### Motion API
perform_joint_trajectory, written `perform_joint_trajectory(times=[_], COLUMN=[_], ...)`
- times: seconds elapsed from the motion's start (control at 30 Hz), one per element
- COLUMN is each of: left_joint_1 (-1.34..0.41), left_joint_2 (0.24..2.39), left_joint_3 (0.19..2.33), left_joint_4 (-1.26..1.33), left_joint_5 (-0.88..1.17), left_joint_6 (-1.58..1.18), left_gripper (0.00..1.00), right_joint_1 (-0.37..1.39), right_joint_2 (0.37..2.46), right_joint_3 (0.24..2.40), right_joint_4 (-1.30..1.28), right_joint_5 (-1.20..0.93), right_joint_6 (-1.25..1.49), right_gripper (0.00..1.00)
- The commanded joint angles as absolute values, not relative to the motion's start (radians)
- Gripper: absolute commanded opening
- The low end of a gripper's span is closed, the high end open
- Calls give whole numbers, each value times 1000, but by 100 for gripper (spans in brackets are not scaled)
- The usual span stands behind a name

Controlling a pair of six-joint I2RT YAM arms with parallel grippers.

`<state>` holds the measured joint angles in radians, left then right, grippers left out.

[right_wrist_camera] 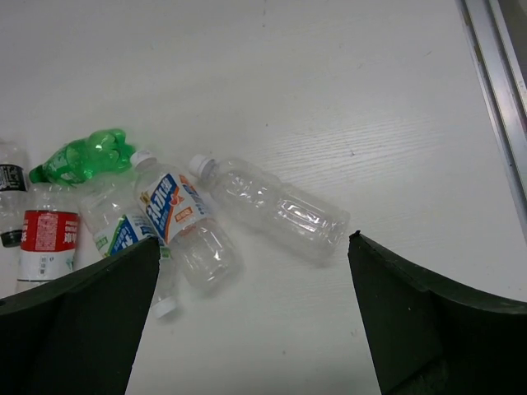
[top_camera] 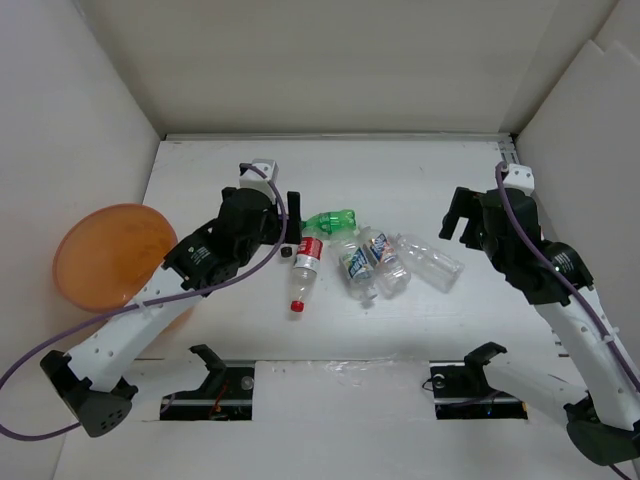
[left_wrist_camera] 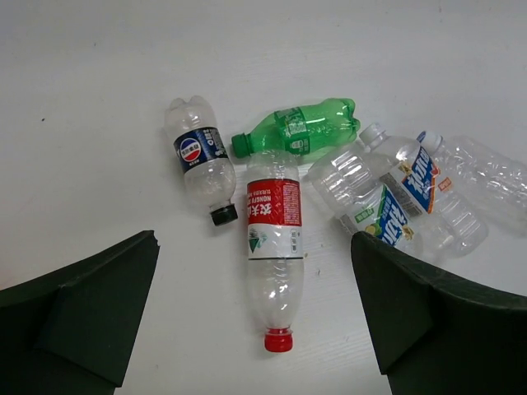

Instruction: Put the plastic bottles in the bin

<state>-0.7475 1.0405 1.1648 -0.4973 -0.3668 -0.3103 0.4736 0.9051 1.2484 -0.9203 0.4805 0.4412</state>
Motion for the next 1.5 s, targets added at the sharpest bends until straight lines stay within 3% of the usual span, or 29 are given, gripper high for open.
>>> perform_joint_trajectory(times=[0.0,0.3,0.6,0.9,1.47], left_joint_1=[-733,-723,-723,-723,-723], left_joint_2=[1019,1000,1000,991,991], left_joint_3=[1151,1131,1121,1112,1121], left_joint_4=[-462,-443,-425,-425,-425], left_joint_5=[-330,-291,-242,-232,-213], left_joint_6=[-293,-293,-282,-282,-282], left_gripper=[100,100,100,100,100], right_joint_1=[483,540,520,396,296], right_joint_2=[910,983,1329,1483,1742], right_joint_3=[1292,1269,1273,1237,1206], right_joint_4=[-931,-931,-848,-743,-776], right_joint_5=[512,453,330,208,320], right_joint_6=[434,293,193,163,278], right_gripper=[100,100,100,100,100])
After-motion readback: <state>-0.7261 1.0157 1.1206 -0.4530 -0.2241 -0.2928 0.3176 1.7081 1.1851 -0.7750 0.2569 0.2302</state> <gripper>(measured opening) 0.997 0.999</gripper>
